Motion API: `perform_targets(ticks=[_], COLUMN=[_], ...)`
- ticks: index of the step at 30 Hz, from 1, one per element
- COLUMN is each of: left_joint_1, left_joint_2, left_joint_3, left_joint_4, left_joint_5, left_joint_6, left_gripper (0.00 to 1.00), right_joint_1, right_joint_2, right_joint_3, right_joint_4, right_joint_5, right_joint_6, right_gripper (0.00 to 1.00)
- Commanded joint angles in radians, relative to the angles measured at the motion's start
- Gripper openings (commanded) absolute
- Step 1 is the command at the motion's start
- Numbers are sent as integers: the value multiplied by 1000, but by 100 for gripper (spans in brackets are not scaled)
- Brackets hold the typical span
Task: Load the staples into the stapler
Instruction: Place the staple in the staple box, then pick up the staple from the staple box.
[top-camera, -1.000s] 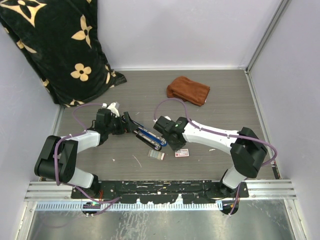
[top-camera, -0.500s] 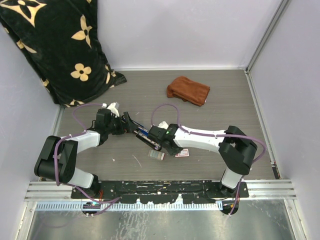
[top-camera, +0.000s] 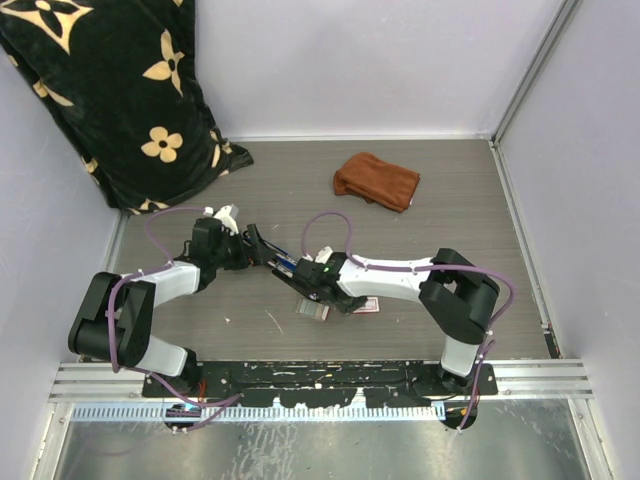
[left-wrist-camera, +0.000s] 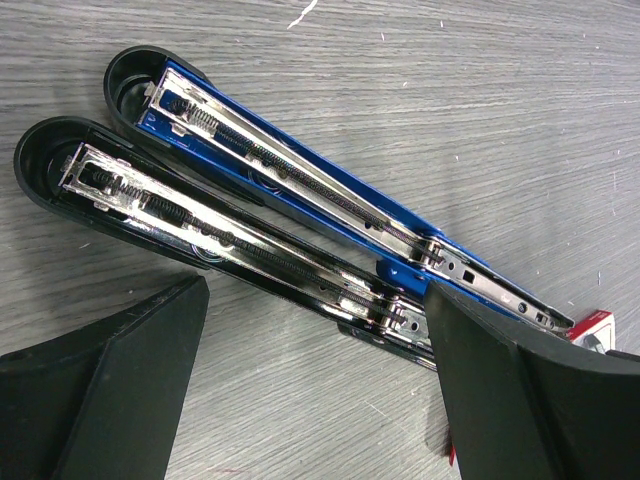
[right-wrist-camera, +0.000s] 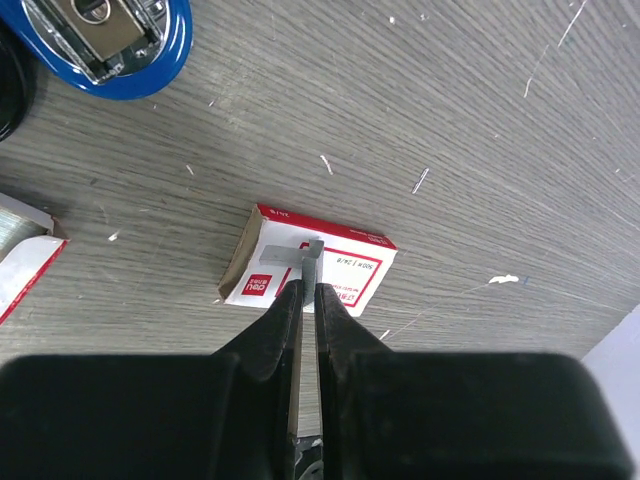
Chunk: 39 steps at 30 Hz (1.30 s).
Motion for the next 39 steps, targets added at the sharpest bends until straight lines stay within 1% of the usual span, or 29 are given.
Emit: perform_targets(ticks=[1,6,8,18,21,26,31,39], left_joint_1=[4,4,4,4,4,4,5,5], left_joint_2=[-34,-31,-31,-30,-30,-31,-29,-31], left_joint_3=[-3,-3,-2,0,0,-1,-2,-1], left_joint_4=[26,28,28,27,27,27,25,25], left_joint_5=[-7,-6,-6,-5,-5,-5,-5,-6], left_joint_6=[19,19,19,17,17,17,17,19], left_gripper=[92,92,92,92,92,92,92,92], right_joint_1=[13,31,35,37,37,26,-23,-128], right_joint_2=[13,46,54,24,-3,-63,-143,-232], right_joint_3=[32,46,45,55,62,66,-1,-121], right_joint_4=[-28,-52,-53,-44,-43,-21,58,194], right_joint_5=[76,106,102,55,29,-30,-106,-230], right_joint_6=[34,41,44,47,42,27,15,-73], right_gripper=[12,13,15,33,39,46,46,39])
